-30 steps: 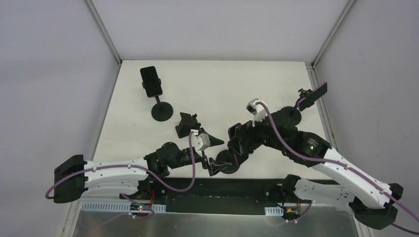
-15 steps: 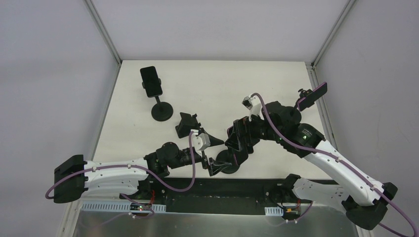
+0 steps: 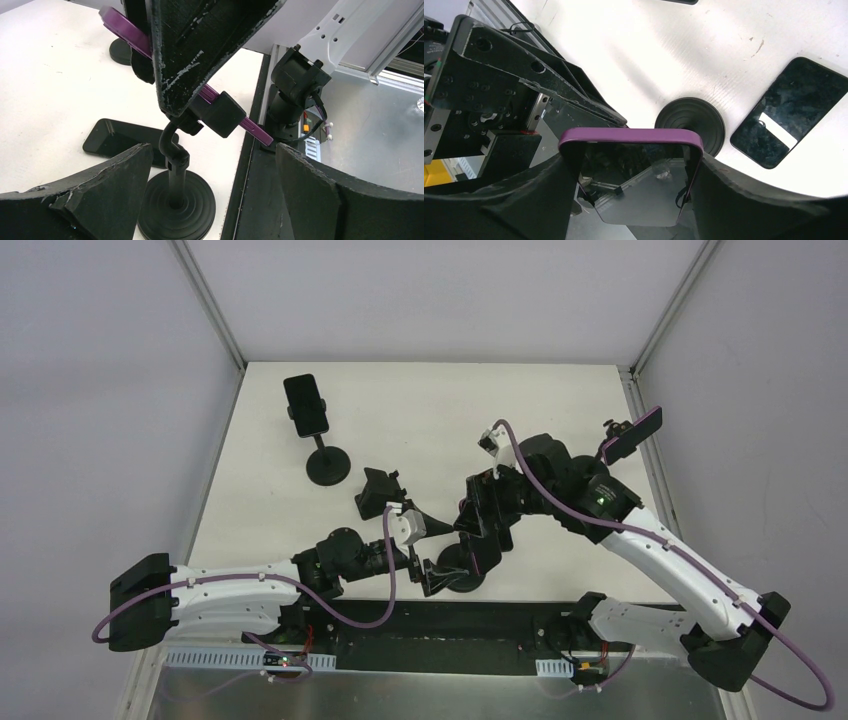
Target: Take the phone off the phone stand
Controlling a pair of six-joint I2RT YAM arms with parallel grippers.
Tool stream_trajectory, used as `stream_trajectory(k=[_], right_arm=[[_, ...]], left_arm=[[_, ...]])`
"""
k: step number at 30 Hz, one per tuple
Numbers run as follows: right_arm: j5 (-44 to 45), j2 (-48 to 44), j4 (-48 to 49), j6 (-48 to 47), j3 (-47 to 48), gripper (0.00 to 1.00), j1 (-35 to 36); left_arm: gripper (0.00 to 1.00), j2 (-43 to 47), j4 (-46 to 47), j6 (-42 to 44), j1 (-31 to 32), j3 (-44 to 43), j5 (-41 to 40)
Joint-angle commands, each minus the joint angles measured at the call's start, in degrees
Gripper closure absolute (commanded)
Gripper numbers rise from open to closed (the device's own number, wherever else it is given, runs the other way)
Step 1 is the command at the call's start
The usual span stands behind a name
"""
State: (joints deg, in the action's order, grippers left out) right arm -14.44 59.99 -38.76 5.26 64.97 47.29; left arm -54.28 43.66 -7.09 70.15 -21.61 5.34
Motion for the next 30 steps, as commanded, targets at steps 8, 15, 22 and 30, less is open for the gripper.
stream_trajectory(k=[8, 15, 22, 30], right_arm=[[-4.4, -1.0, 1.9, -2.0, 0.4, 0.99, -0.9], [-1.3, -10.1, 17.7, -2.1, -13.4, 1.0, -0.6], [4.8, -15.6, 27.4, -4.9, -21.1, 1.0, 2.3], [14.0, -20.5, 39.7, -7.4, -30.2, 1.0, 8.1]], left_arm=[[0.03, -2.4, 1.8, -0.9, 0.2, -3.3, -0.9], [0.02, -2.4, 1.6, -0.2, 0.2, -3.6, -1.6], [0.02, -1.2, 1.3, -0.2, 0.2, -2.6, -1.7], [0.01, -3.4, 1.0, -0.2, 0.2, -4.7, -0.5]])
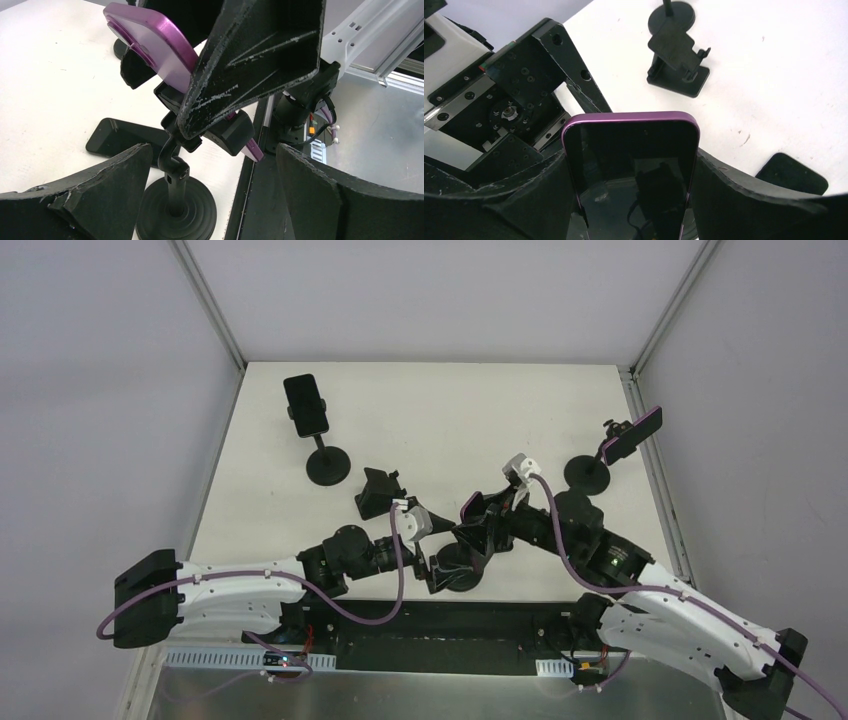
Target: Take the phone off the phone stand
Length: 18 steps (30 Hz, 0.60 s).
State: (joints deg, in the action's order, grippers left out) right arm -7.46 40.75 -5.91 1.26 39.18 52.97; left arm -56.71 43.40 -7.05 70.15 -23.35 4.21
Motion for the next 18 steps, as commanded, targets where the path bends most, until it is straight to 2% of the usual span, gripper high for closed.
stream_trajectory(k=[1, 6, 14, 18], right_arm=[[9.1, -1.8, 8.3, -3.5, -5.4, 1.0, 3.1], [13.6, -3.5, 11.3, -3.1, -8.3, 1.0, 6.5], [15.5, -3.6, 11.3, -2.8, -8.5, 1.0, 9.3], [16.1, -4.2, 11.3, -2.5, -8.6, 1.0, 9.6]], left_arm=[[0.01, -1.3, 1.3, -0.3, 0.2, -3.2, 0.7], [0.01, -3.1, 1.3, -0.3, 0.2, -4.2, -1.5], [0.01, -5.2, 1.3, 2.2, 0.2, -6.8, -6.5], [0.08, -5.9, 1.4, 2.5, 0.2, -7.9, -7.8]])
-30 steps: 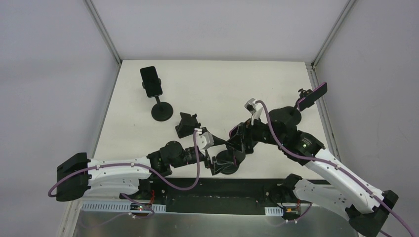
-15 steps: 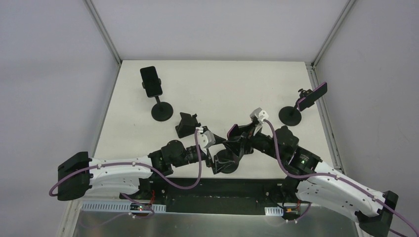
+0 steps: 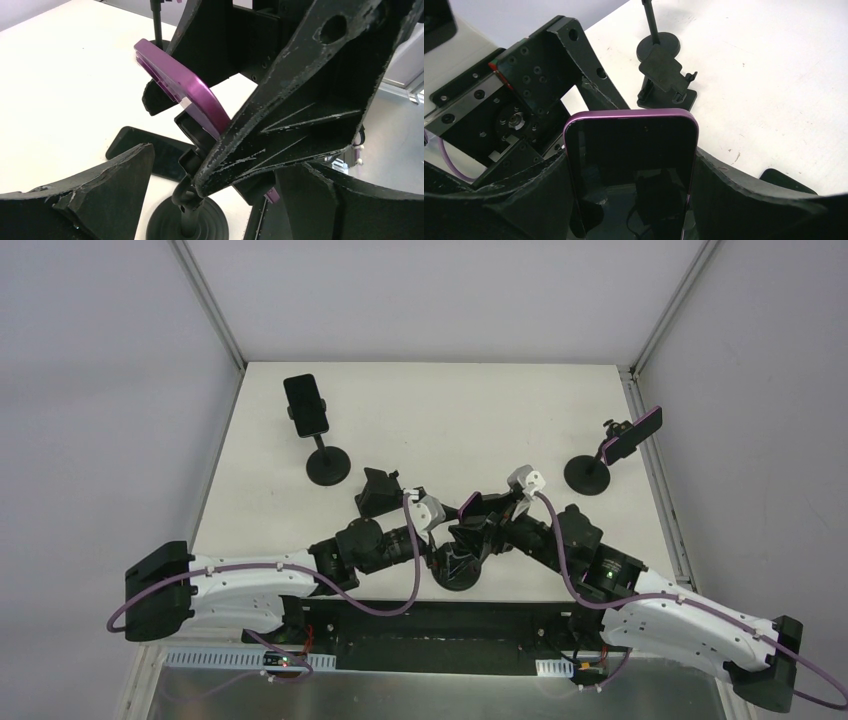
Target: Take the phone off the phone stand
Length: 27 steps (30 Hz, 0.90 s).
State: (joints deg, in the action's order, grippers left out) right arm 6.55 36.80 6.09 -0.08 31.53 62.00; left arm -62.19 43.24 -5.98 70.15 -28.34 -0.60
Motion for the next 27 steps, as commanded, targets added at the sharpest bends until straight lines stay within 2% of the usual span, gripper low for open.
stream_trajectory(k=[1, 8, 10, 12, 16, 27], right_arm=[[2.1, -0.4, -0.7, -1.0, -0.9, 1.0, 0.5], [2.3, -1.6, -1.0, -0.6, -1.3, 1.0, 0.5], [2.3, -1.9, -1.1, -0.5, -1.3, 1.0, 0.5], [2.0, -2.2, -1.4, -0.8, -1.4, 1.0, 0.5], [-0.1, -3.0, -2.8, -2.9, -1.7, 1.0, 0.6], [-4.3, -5.8, -3.8, -8.2, -3.2, 1.0, 0.5]], left_arm=[[0.11, -0.6, 1.6, 1.3, 0.2, -3.1, -3.1], [0.36, -1.3, 1.6, -0.1, 0.2, -2.6, -1.9], [0.5, -1.1, 1.6, -0.6, 0.2, -2.0, -1.4], [0.71, -0.7, 1.7, -0.9, 0.2, -1.4, -1.2], [1.0, 0.4, 1.8, 0.0, 0.2, 0.0, -1.0], [1.0, 2.7, 1.8, 4.3, 0.2, 3.3, -7.8]])
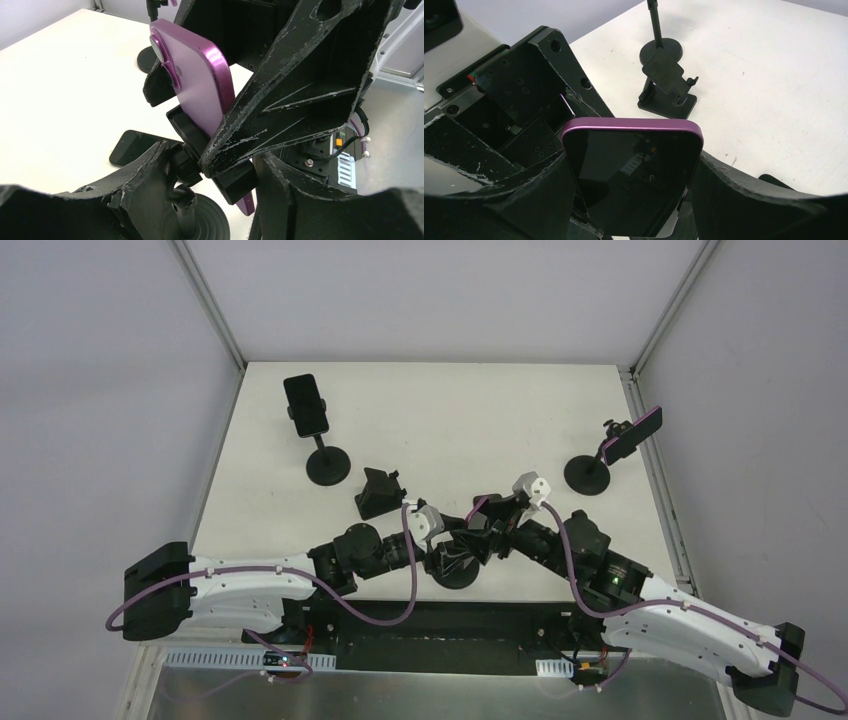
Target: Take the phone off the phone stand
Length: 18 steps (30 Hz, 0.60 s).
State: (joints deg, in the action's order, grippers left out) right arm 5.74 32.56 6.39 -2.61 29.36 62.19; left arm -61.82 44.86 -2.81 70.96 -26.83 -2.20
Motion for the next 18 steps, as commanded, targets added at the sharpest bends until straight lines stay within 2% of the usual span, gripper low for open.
stream_trajectory(k=[1, 4, 5, 7, 9, 11, 14, 18], right_arm=[[-3.1, -1.5, -4.1, -5.7, -1.0, 1.0, 0.3], [-1.8, -1.3, -4.1, -4.8, -0.3, 1.0, 0.3], [-1.3, -1.1, -4.1, -4.0, 0.2, 0.93, 0.3], [0.2, -0.3, -4.3, -1.6, 1.5, 0.71, 0.3], [1.7, 0.8, -4.8, 3.0, 3.2, 0.41, 0.3], [1.6, 1.8, -5.0, 6.9, 4.3, 0.23, 0.3], [2.8, 2.6, -4.0, 10.8, 5.0, 0.1, 0.3], [5.3, 2.9, -3.4, 13.6, 5.1, 0.07, 0.3]], left_arm=[[1.0, 2.2, 0.1, 1.3, -0.6, 1.8, -6.0], [1.0, 1.9, 0.1, 1.2, -0.6, 1.6, -5.2], [1.0, 1.7, 0.1, 1.0, -0.6, 1.5, -5.1], [1.0, 1.5, 0.1, 0.7, -0.6, 1.4, -4.5], [1.0, 1.2, 0.1, 0.1, -0.6, 1.2, -4.4], [1.0, 1.1, 0.1, -0.3, -0.6, 1.2, -4.6], [1.0, 1.1, 0.1, -0.9, -0.6, 1.2, -4.8], [1.0, 1.4, 0.1, -1.2, -0.6, 1.4, -5.0]])
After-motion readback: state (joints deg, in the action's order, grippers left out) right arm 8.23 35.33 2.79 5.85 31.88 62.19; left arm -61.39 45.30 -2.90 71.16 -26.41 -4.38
